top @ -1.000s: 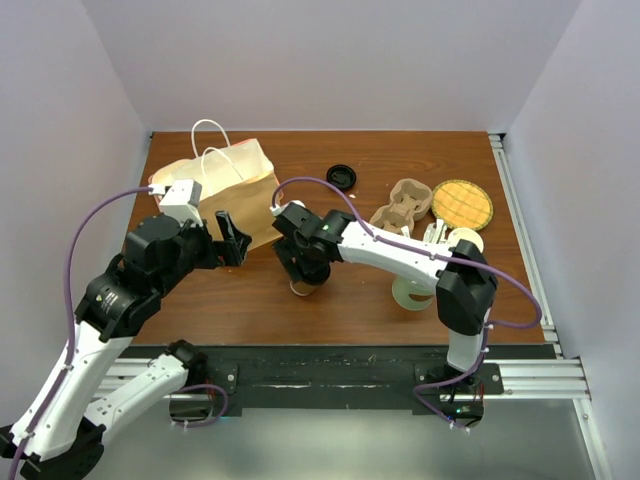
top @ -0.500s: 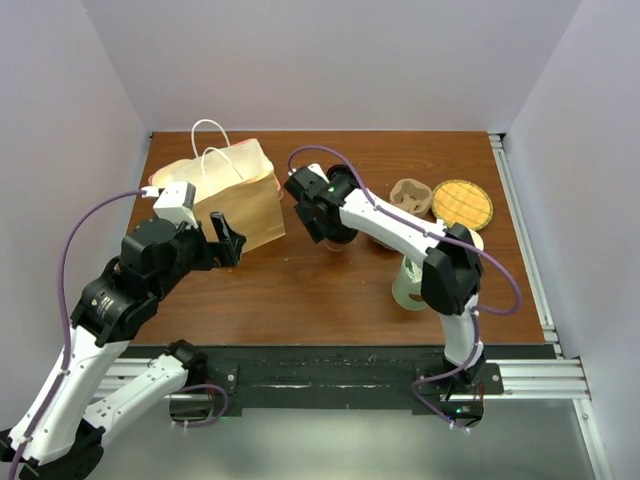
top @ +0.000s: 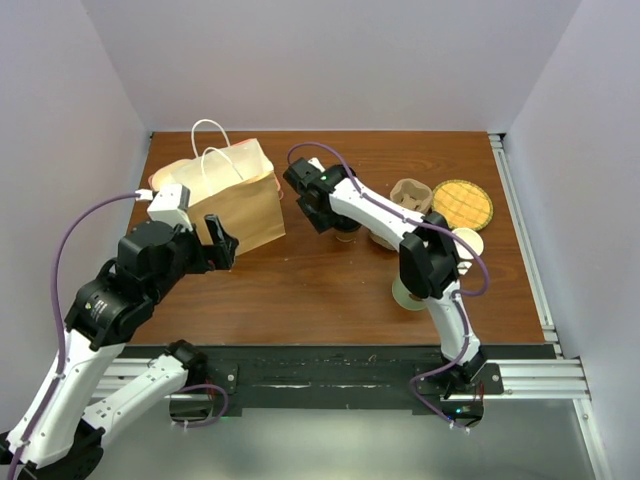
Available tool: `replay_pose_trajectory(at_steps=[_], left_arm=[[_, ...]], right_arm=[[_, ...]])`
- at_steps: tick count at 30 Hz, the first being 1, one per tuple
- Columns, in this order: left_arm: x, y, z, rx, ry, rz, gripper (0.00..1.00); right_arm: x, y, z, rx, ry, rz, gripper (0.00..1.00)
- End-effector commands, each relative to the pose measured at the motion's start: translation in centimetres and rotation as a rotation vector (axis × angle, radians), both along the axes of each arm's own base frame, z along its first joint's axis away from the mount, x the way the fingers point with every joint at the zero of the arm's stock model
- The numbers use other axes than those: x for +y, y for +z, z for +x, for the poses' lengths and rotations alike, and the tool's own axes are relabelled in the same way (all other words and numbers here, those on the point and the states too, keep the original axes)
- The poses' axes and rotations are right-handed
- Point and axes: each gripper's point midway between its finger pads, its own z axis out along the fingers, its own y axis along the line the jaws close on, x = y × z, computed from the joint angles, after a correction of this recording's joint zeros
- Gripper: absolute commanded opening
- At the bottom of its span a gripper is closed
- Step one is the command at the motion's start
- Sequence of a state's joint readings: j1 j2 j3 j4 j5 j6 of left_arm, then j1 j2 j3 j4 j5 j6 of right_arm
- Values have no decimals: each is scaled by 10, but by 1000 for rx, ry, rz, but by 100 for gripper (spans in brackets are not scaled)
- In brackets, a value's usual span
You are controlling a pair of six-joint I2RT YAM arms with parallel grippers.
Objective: Pack the takeout coffee
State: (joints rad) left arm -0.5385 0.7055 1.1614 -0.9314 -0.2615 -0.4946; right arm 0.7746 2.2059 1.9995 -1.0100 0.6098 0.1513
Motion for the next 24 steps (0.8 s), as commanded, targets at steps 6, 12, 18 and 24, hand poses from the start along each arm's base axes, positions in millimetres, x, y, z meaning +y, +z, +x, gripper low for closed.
replay_pose_trajectory(at_steps=[6, 12, 18, 24], left_arm=[[11, 25, 5, -73, 63, -8, 98], [29, 22, 11, -45, 165, 58, 97], [44, 35, 30, -82, 277, 125, 90], [53, 29, 44, -54, 396, 153, 80]], right_arm=[[3, 44, 14, -59, 16, 95, 99], [16, 82, 6, -63, 8, 230, 99], [38, 154, -37, -48, 31, 585, 99], [17, 189, -90, -17, 52, 723, 98]])
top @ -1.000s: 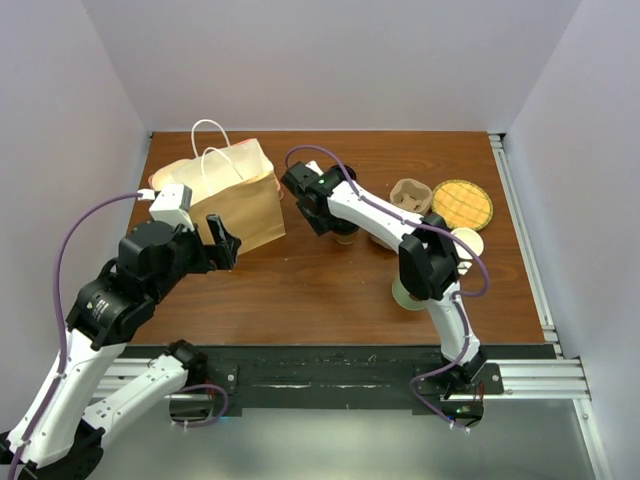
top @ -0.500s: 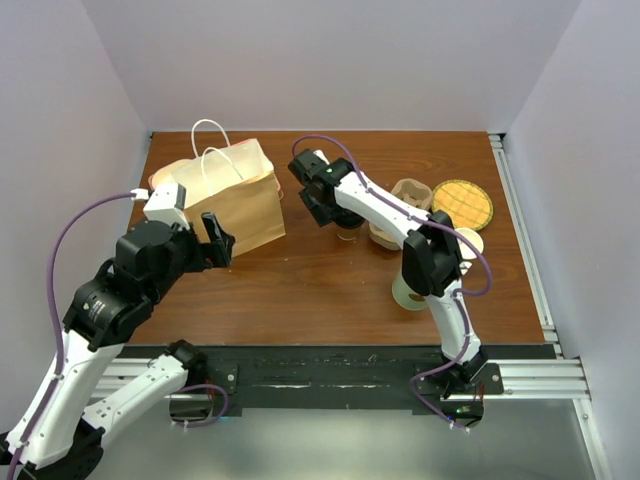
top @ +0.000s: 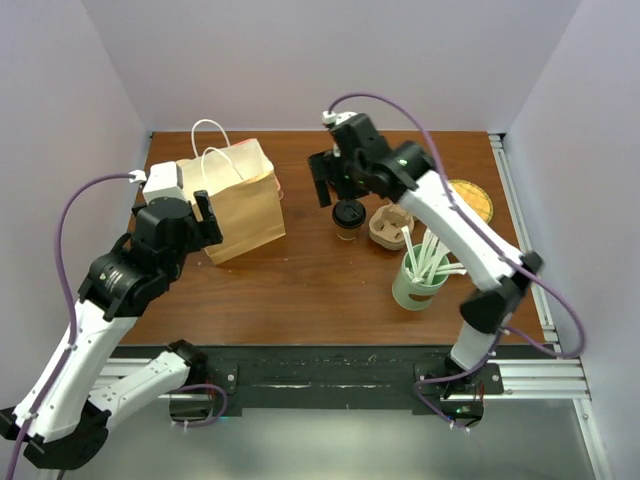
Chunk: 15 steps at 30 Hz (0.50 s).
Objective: Pack the takeout coffee
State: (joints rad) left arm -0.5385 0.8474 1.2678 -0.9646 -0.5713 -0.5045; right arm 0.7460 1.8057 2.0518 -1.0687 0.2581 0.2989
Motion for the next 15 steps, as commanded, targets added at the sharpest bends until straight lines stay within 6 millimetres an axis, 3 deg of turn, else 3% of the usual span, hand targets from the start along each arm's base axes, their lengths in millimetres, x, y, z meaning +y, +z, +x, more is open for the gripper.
replay_pose_trajectory(at_steps=[1, 3, 5, 6, 8, 9, 10, 12, 15], left_arm=[[12, 19, 12, -49, 129, -7, 78], [15, 17, 15, -24, 174, -1, 77], [18, 21, 14, -14, 217, -20, 76], [15, 18, 19, 8, 223, -18, 76], [12, 23, 22, 15, 233, -48, 74], [9, 20, 26, 31, 237, -42, 73], [10, 22, 28, 27, 254, -56, 73], [12, 24, 31, 32, 283, -65, 73], [20, 43, 32, -12, 332, -123, 73]], right_arm=[[-4, 15, -47, 73, 46, 135, 97], [-7, 27, -65, 73, 87, 195, 97], [-9, 15, -82, 119, 114, 217, 97], [-14, 23, -88, 99, 115, 243, 97], [-16, 14, -102, 137, 137, 258, 96], [-17, 22, -110, 126, 161, 296, 96], [-18, 16, -114, 139, 169, 295, 96], [-20, 24, -122, 120, 191, 328, 96], [-23, 26, -128, 111, 232, 322, 96]])
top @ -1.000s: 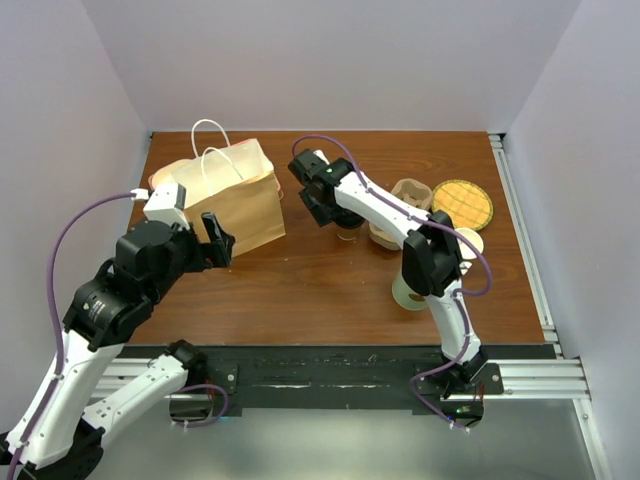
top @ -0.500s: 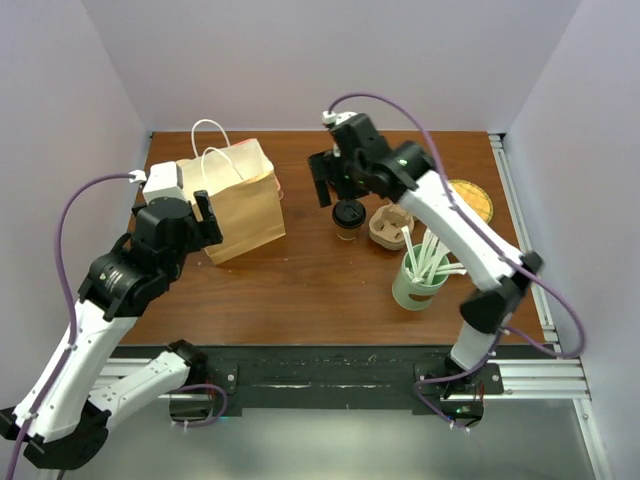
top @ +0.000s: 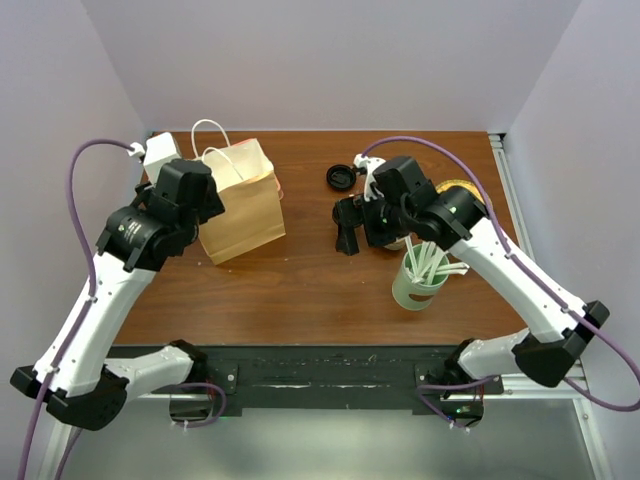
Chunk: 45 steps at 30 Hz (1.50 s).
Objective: Pack the takeout coffee
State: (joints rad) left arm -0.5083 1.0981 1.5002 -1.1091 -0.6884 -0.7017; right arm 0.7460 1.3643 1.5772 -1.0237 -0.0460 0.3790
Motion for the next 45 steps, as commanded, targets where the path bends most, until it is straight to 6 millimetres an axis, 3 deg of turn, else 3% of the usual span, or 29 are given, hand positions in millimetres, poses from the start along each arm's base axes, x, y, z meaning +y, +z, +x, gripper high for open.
replay_pose_trajectory(at_steps=[1, 6, 7, 9, 10, 11, 13, 18, 20, 27, 34, 37, 39, 42, 45], left_arm=[[23, 36, 1, -105, 142, -88, 72], [53, 44, 15, -83, 214, -42, 71], [72, 39, 18, -59, 252, -15, 70], [76, 27, 35, -29, 221, -74, 68], [93, 20, 37, -8, 254, -84, 64], [92, 16, 47, -5, 235, -105, 60], [91, 9, 55, 5, 194, -134, 54], [74, 0, 76, -17, 92, -177, 53], [72, -2, 78, -26, 80, -180, 53], [73, -37, 72, 58, 81, -167, 49], [70, -51, 72, 91, 39, -147, 42], [61, -55, 71, 94, -14, -166, 29], [53, -48, 69, 77, -54, -187, 14], [37, -36, 61, 54, -135, -227, 1], [14, -27, 47, 41, -256, -281, 0]], right_arm=[[7, 32, -13, -71, 80, 113, 96], [1, 37, -9, -125, 111, 70, 97], [1, 37, -8, -132, 115, 64, 97], [2, 37, -5, -137, 126, 52, 97], [4, 38, -5, -134, 133, 51, 97], [6, 37, -4, -126, 142, 50, 97], [8, 40, -3, -133, 150, 57, 97], [14, 37, 1, -132, 167, 50, 97], [15, 36, 3, -133, 169, 42, 97], [15, 39, 6, -140, 162, 42, 97], [16, 47, 9, -151, 147, 55, 97], [13, 53, 9, -163, 121, 61, 97], [9, 61, 10, -185, 94, 73, 97], [7, 73, 12, -209, 54, 101, 97], [6, 89, 15, -242, 27, 133, 97]])
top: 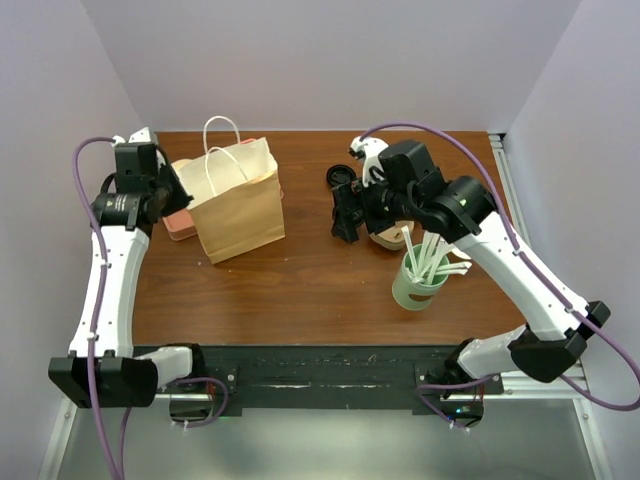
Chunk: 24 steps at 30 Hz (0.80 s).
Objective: Pack the takeout coffee
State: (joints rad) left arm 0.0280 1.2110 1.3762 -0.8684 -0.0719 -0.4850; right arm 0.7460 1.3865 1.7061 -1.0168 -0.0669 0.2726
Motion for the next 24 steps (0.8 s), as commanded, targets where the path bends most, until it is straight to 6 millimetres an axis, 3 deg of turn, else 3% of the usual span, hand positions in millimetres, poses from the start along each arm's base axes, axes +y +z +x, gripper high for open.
replay_pose_trajectory(at_steps=[1, 8, 15, 19, 22, 23, 24], left_arm=[[-37, 31, -20, -97, -207, -88, 0], [-68, 31, -68, -86, -373, -180, 0], [-100, 8, -113, -15, -523, -323, 0], [-94, 0, -124, 14, -502, -293, 0], [-80, 1, -121, 28, -440, -228, 22], [-77, 10, -118, 5, -426, -209, 41], [-69, 14, -115, -3, -392, -177, 44]], right_arm=[[-6, 50, 7, -118, -77, 106, 97], [-11, 68, 20, -188, -147, 125, 97], [-8, 86, 35, -236, -185, 140, 97], [-9, 89, 42, -254, -194, 117, 97], [-12, 90, 49, -286, -210, 93, 96], [-12, 92, 51, -300, -215, 93, 96], [-13, 91, 55, -306, -228, 83, 95]])
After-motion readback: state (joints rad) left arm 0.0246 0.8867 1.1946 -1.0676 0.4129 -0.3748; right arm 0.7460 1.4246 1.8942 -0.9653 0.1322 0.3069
